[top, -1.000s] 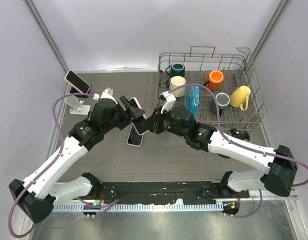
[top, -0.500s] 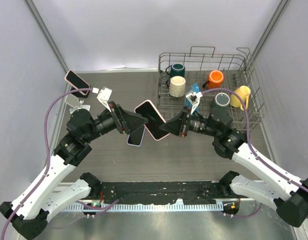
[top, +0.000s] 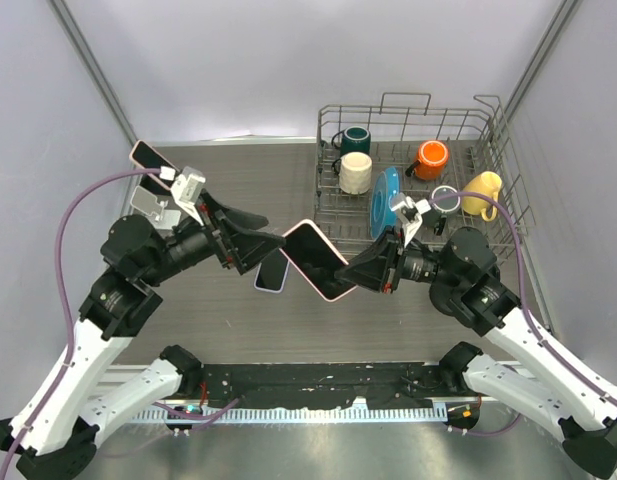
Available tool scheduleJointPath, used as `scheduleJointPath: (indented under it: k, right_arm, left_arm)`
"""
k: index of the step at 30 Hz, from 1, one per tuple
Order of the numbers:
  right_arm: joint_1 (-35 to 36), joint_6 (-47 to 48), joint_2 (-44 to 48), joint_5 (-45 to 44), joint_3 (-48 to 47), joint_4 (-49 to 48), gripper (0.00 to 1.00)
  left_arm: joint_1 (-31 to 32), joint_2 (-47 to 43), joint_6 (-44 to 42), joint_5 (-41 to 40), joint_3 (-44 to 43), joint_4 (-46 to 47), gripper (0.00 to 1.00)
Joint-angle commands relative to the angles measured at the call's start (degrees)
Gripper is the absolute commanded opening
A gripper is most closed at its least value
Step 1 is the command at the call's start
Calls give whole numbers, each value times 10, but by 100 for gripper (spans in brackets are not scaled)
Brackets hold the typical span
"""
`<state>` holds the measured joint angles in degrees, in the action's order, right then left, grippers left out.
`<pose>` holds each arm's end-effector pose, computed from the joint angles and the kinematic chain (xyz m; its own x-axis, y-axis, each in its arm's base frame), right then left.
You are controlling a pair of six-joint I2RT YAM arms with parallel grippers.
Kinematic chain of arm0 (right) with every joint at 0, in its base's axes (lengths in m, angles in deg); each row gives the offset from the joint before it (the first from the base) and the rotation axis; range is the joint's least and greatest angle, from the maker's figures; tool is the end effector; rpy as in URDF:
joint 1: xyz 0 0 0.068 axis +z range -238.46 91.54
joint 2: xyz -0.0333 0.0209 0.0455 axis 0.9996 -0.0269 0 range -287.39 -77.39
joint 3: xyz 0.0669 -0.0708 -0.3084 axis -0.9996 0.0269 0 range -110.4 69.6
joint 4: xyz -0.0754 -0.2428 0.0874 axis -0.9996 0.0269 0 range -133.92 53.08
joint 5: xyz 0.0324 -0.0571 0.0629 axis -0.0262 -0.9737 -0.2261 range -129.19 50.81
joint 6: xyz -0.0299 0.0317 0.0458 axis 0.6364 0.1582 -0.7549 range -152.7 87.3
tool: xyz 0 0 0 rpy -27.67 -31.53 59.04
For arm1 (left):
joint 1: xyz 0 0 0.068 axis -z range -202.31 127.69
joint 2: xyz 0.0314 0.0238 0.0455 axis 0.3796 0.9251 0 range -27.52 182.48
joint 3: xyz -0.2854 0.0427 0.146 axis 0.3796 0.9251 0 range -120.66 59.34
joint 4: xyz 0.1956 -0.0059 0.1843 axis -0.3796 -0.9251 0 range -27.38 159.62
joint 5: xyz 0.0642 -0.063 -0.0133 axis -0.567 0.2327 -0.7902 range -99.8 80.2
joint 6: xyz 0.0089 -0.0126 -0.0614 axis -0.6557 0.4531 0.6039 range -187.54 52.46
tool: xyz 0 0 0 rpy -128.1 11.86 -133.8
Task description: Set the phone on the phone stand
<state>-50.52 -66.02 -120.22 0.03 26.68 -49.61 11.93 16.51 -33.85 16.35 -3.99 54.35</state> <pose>0.1010 0.1177 0.4001 -0.4678 0.1750 -0.8664 -0.8563 0.1533 0.4933 0.0945 -0.0903 0.4816 -0.4333 -0.3073 -0.8472 0.7550 0.3896 -0.5275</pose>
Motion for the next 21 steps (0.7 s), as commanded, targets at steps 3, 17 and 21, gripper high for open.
scheduleJointPath:
  k: [3,17,21]
  right_arm:
    - [4,-2,15,60,-46,-57,1]
    - [5,-36,-4,79,-44,-123,1]
    - [4,-46,-14,94,-44,-142,1]
  left_arm:
    - [-4,25,-12,39,-29,-24,86]
    - [-4,66,143,246,26,195,34]
    - [-4,60,147,244,29,205,24]
